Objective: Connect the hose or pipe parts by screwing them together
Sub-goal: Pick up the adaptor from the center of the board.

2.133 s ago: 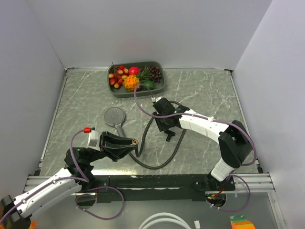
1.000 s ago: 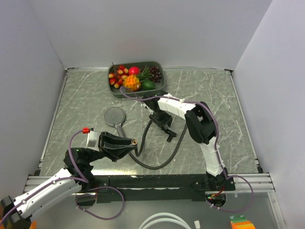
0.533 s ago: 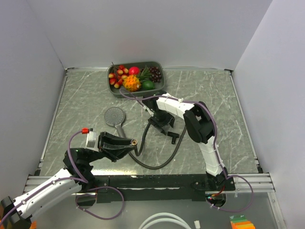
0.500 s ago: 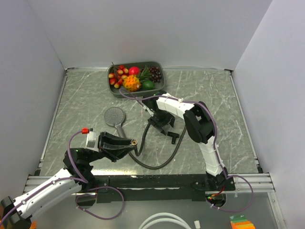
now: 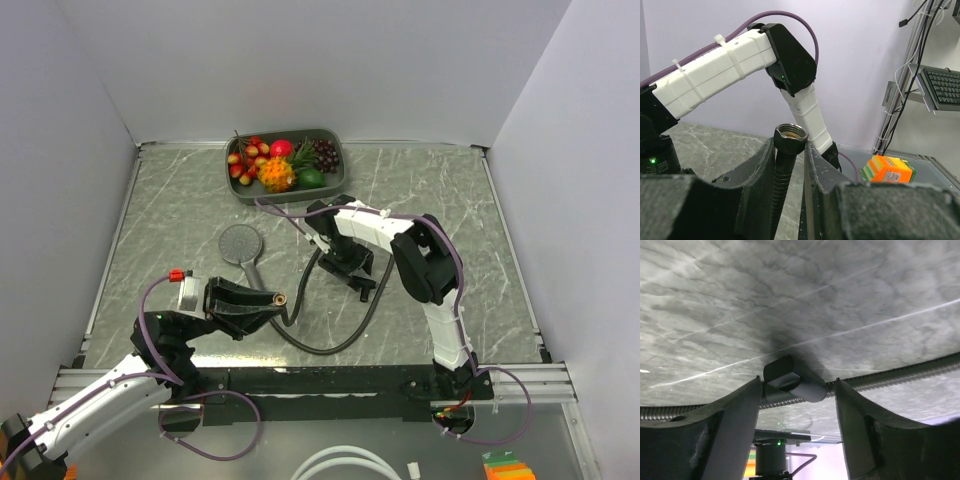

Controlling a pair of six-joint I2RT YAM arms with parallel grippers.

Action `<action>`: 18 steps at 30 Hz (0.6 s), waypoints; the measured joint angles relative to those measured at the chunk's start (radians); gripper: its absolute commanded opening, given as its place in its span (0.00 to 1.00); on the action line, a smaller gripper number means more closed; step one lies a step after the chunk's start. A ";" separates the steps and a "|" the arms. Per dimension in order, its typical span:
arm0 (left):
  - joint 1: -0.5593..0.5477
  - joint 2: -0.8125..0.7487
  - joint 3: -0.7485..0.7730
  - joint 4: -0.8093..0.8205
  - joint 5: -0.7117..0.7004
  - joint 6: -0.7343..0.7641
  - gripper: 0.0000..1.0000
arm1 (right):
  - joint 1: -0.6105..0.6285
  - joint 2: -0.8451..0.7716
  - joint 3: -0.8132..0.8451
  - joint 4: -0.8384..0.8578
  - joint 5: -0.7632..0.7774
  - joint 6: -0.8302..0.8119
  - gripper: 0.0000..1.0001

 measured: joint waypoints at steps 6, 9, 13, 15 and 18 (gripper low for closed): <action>0.002 0.000 0.000 0.000 0.003 0.000 0.01 | -0.008 0.001 -0.013 0.008 -0.025 -0.008 0.61; 0.002 -0.006 0.000 0.001 0.004 0.000 0.01 | -0.018 0.006 -0.013 0.013 -0.039 -0.014 0.60; 0.005 -0.008 0.000 0.002 0.007 0.000 0.01 | -0.039 0.019 -0.013 0.019 -0.063 -0.021 0.59; 0.005 -0.009 0.000 0.003 0.010 0.000 0.01 | -0.050 0.030 -0.013 0.023 -0.074 -0.022 0.54; 0.006 -0.012 0.000 0.005 0.011 0.000 0.01 | -0.061 0.043 -0.007 0.018 -0.106 -0.025 0.48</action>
